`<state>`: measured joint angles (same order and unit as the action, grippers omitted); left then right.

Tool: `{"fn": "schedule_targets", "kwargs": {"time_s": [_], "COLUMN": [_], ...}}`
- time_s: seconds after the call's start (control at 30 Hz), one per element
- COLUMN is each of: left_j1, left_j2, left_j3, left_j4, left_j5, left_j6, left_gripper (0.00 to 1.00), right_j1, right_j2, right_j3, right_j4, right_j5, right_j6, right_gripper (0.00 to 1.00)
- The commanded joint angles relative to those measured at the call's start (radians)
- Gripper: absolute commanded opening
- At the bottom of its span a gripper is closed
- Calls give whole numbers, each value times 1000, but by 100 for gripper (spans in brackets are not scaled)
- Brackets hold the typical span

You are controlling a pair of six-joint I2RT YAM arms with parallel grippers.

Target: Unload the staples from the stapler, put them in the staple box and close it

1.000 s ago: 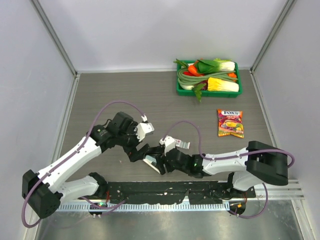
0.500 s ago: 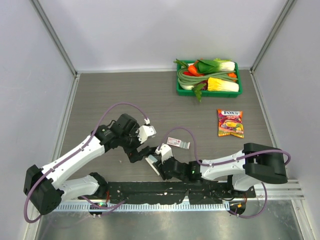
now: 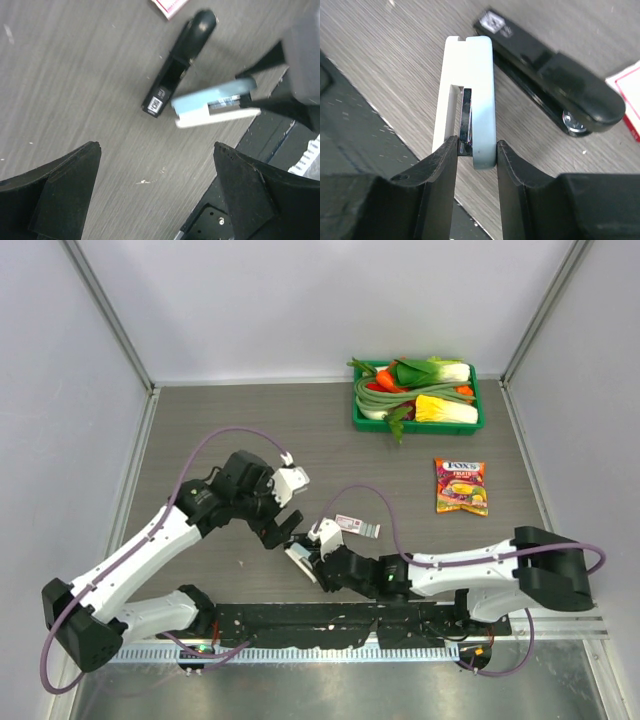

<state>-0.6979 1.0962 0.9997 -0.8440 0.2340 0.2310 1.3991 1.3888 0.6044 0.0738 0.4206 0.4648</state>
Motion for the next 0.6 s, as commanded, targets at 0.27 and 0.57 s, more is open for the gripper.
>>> {"fn": "schedule_targets", "kwargs": {"time_s": [0.27,0.57], "left_j1": [161,218], "left_j2": [-56,-110], "left_j3": [289,352], "left_j4": [-81,-144], "left_j5": [-30,82], "left_j6": [-226,-485], "left_gripper": [100,100], "right_j1": [9,9], "right_j2": [-151,-74], "right_j3": [288,281], "right_j4": [-59,122], "right_j5": [170,428], "right_j6": [-167,-225], "right_gripper": [16,13]}}
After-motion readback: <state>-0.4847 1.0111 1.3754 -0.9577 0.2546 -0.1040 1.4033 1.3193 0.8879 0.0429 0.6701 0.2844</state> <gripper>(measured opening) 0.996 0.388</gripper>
